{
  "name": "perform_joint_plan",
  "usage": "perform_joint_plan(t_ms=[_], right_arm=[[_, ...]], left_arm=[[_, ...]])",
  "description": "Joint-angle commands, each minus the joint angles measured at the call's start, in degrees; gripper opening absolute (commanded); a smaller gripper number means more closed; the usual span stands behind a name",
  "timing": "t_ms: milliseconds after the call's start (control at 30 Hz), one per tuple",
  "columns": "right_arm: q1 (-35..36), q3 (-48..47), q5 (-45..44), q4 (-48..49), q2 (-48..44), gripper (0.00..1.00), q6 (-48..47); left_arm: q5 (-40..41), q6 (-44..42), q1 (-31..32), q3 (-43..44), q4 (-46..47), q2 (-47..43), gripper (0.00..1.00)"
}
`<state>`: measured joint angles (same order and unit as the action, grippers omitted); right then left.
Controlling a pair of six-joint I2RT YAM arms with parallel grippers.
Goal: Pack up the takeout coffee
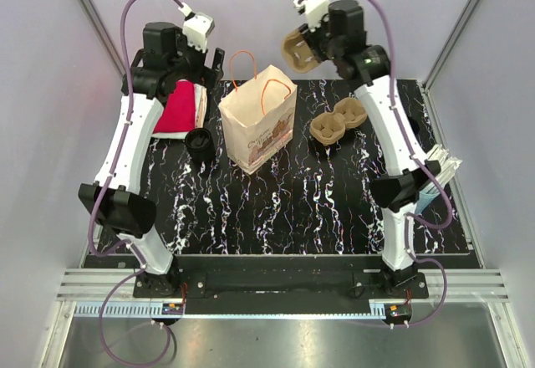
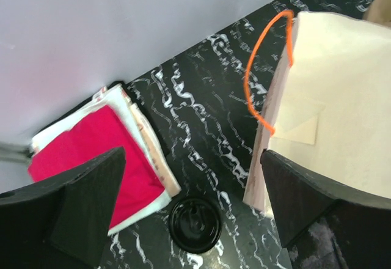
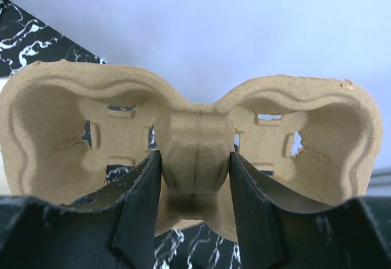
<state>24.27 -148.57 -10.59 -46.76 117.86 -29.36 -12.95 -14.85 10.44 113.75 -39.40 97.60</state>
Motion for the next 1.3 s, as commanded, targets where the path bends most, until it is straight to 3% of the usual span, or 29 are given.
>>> perform_joint_plan(t_ms=[0, 167, 500, 800, 933, 1267], right_arm=[[2.62, -3.74, -6.98, 7.55, 3.33, 0.52, -2.19], [5.34, -5.24, -8.31, 8.88, 6.76, 0.52, -3.94], [11.75, 1.44, -9.89, 9.67, 4.75, 0.52, -6.84], [15.54, 3.64, -11.73, 6.96, 4.66, 0.52, -8.78], [17.65, 4.25, -12.7, 5.28, 4.74, 0.52, -8.87], [21.26, 4.26, -18.85, 4.57, 5.97, 0.51, -11.15]], left_arm=[[-6.29, 1.67, 0.64, 5.51, 2.74, 1.27, 0.99], [-5.51, 1.15, 2.56, 6.65, 3.71, 3.2, 0.99], [2.57, 2.37, 3.45, 6.48, 8.8, 7.42, 0.99], [3.11, 2.46, 3.45, 6.22, 12.15, 8.75, 0.98], [2.67, 2.11, 3.45, 4.64, 13.38, 8.57, 0.9], [1.61, 2.28, 3.54, 0.59, 15.31, 7.25, 0.58]])
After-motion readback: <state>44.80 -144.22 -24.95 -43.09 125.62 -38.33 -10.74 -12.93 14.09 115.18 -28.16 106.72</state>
